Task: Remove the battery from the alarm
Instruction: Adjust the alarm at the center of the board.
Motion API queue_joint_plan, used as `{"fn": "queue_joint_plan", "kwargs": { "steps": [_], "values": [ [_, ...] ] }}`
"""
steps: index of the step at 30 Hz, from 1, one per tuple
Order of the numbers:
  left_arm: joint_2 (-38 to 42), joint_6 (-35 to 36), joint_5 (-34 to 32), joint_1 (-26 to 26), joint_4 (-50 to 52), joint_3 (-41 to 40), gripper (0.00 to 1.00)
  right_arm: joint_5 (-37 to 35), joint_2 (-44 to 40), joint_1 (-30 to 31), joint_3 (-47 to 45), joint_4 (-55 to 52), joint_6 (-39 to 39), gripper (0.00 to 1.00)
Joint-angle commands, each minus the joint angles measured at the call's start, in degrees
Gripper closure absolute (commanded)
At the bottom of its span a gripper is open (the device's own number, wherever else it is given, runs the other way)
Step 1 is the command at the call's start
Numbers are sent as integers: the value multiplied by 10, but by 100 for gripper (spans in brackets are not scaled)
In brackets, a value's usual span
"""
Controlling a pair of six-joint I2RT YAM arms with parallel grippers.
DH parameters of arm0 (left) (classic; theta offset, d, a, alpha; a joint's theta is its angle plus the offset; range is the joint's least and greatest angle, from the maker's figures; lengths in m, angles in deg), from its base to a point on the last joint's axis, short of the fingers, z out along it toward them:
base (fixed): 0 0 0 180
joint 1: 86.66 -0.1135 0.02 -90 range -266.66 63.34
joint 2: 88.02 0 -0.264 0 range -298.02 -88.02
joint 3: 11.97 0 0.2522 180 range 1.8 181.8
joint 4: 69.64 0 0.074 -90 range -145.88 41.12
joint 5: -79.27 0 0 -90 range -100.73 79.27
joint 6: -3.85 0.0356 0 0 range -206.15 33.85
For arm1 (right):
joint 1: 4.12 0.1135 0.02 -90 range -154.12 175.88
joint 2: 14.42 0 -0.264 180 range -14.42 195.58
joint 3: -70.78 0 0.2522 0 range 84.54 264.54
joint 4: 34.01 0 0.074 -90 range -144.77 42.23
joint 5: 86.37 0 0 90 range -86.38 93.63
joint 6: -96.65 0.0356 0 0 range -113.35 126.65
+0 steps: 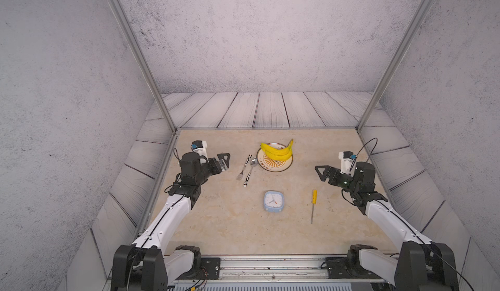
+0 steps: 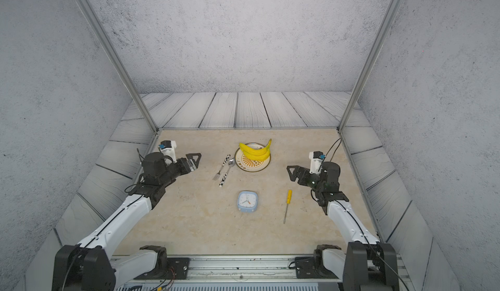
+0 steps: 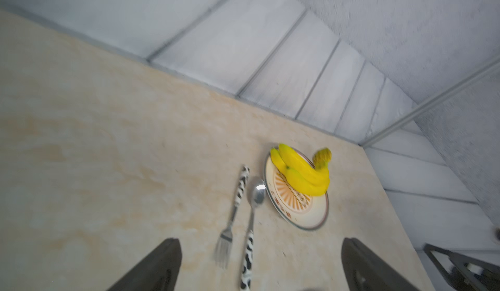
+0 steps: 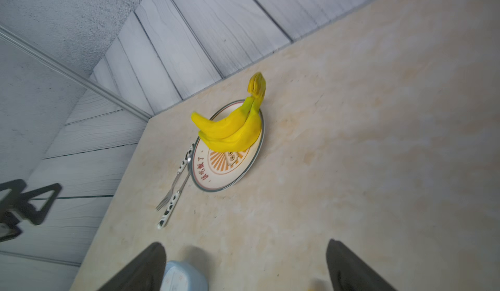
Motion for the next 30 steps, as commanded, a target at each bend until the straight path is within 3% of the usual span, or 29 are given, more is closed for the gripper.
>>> {"fn": "queue_joint_plan", "kwargs": {
  "steps": [1,9,17,24,30],
  "values": [
    [-26,-46,119,50,70,-17,2,107,24,13,-8,-76,64,9],
    [-120,-131,165,169,-44,-70,1,55,104,130,-6,-108,38,16],
    [-245,-189,190,206,-138,-56,1,19,221,234,36,-20,96,25],
    [-292,-195,189,227,-141,-39,1,1,271,259,53,10,125,31],
    [-316,-197,206,241,-151,-20,6,-35,270,260,59,-55,94,41]
  ]
}}
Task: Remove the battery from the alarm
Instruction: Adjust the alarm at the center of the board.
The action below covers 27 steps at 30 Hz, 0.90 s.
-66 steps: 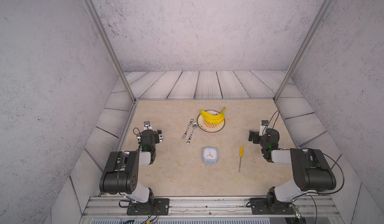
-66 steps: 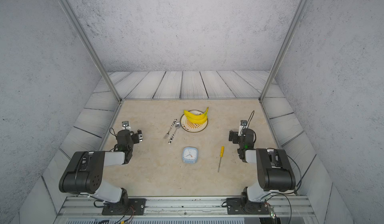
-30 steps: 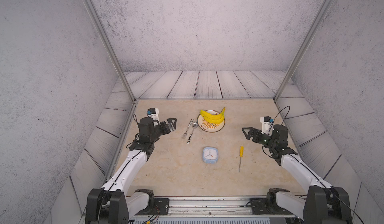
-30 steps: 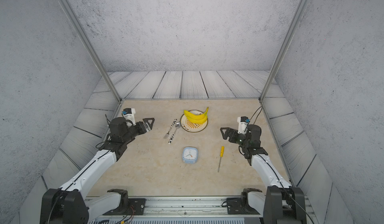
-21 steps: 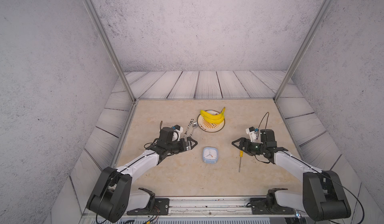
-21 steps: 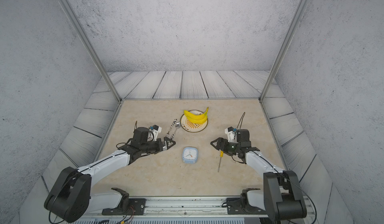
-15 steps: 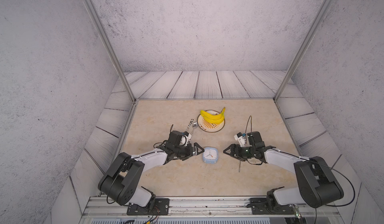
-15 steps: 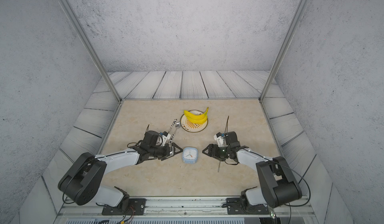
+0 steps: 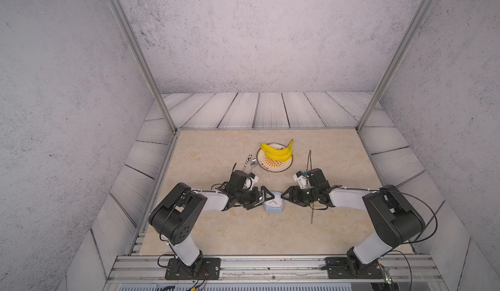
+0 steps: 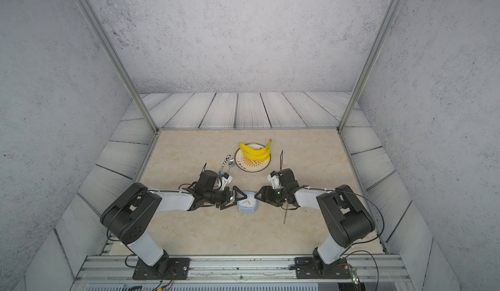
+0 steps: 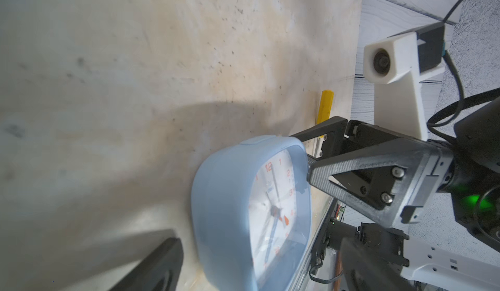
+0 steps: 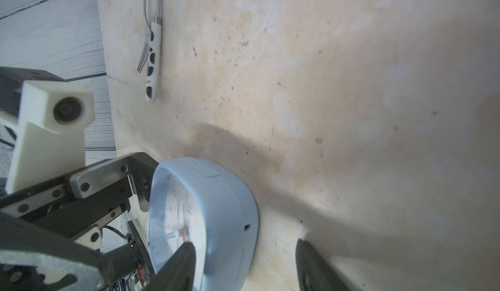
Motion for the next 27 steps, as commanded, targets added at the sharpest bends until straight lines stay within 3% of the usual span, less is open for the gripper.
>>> {"fn": "queue_joint_plan", "kwargs": {
  "steps": [1,6,17,23,27],
  "values": [
    [-13,-2,12,8,-3,12,7,-39,4,1,5,-51,-16,43],
    [-14,-8,21,13,-21,17,17,-50,-3,2,-6,-58,-18,48],
    [-10,-22,27,16,-65,13,49,-36,-29,1,-22,-27,-13,45],
    [22,-26,25,16,-86,4,61,-8,-91,-6,-41,8,-27,37],
    [62,-37,28,15,-118,-4,64,63,-148,-22,-75,92,-6,21]
  ]
}}
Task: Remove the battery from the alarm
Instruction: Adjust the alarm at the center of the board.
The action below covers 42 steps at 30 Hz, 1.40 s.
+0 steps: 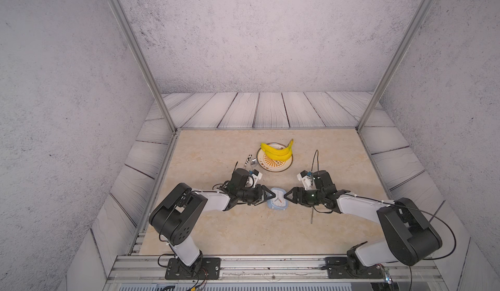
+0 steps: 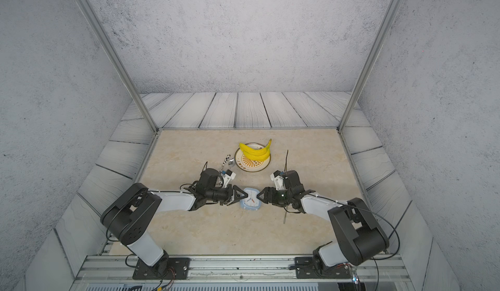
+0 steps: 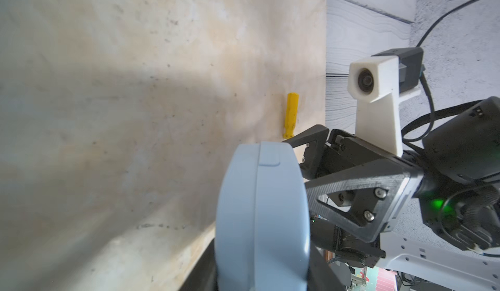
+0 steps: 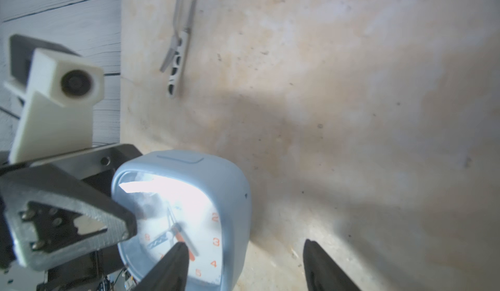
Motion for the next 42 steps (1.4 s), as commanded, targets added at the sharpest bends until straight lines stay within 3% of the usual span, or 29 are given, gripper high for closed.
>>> {"fn": "queue_joint_plan", "kwargs": {
  "steps": [1,5,11,17,21,28,32,35,39,42],
  "values": [
    [47,-10,14,2,-65,-7,64,69,-43,-12,-19,80,13,20],
    [96,-28,23,2,-104,-6,66,136,-74,-17,-27,135,54,16],
    [148,-59,33,2,-138,2,66,192,-80,-17,-36,281,178,16],
    [154,-85,41,2,-166,3,67,206,-82,-17,-34,400,288,22],
    [140,-110,43,2,-205,-2,68,207,-98,-17,-31,398,301,33],
    [147,-79,33,-10,-162,-3,57,196,-155,-18,-10,227,195,50],
    [168,-42,29,-27,-96,-1,43,184,-176,-18,8,141,130,56],
    [197,-12,25,-55,-19,0,24,164,-189,-17,41,21,35,59],
    [275,38,-39,-97,158,2,2,60,-209,-14,92,-156,-134,63],
    [330,34,-105,-100,271,18,1,-54,-223,1,110,-214,-228,65]
  ]
}}
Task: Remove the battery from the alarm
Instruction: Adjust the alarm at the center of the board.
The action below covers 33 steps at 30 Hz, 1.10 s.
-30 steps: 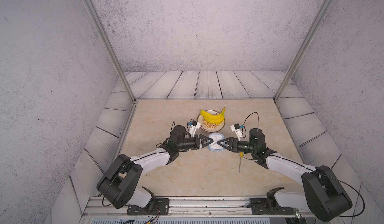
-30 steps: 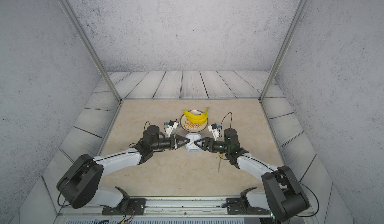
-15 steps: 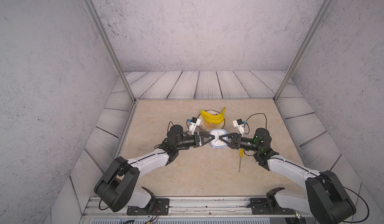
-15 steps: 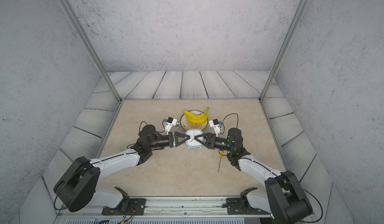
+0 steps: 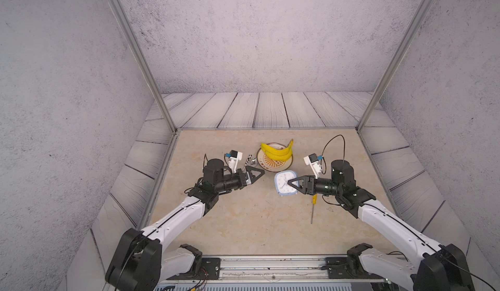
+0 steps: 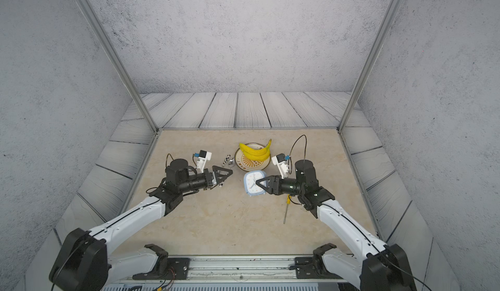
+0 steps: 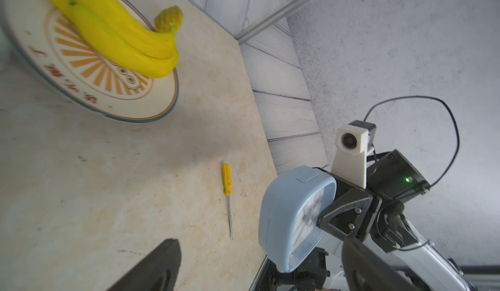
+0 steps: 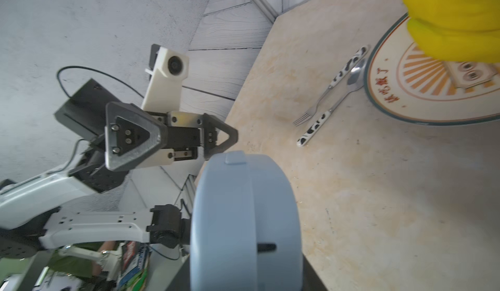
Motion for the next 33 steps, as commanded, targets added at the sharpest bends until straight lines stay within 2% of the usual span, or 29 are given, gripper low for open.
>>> {"fn": "queue_joint_plan", "kwargs": {
  "steps": [1,4,10,18,22,28,31,33],
  "values": [
    [48,18,-79,-2,176,29,1,-152,-27,18,26,-121,-176,65],
    [61,-43,-95,-1,254,60,1,-266,-40,57,23,-118,-260,65],
    [33,-175,-95,22,382,139,1,-460,-66,161,-22,-16,-412,65],
    [-45,-276,-60,66,343,180,1,-646,-35,295,-35,60,-555,66],
    [-74,-289,-72,87,327,200,1,-695,-10,339,-35,73,-594,66],
    [-101,-316,-92,116,285,205,0,-708,6,367,-34,82,-612,66],
    [-119,-323,-88,134,279,205,3,-704,2,381,-35,85,-613,66],
    [-132,-328,-85,142,271,207,10,-701,3,387,-36,90,-610,66]
  ]
}}
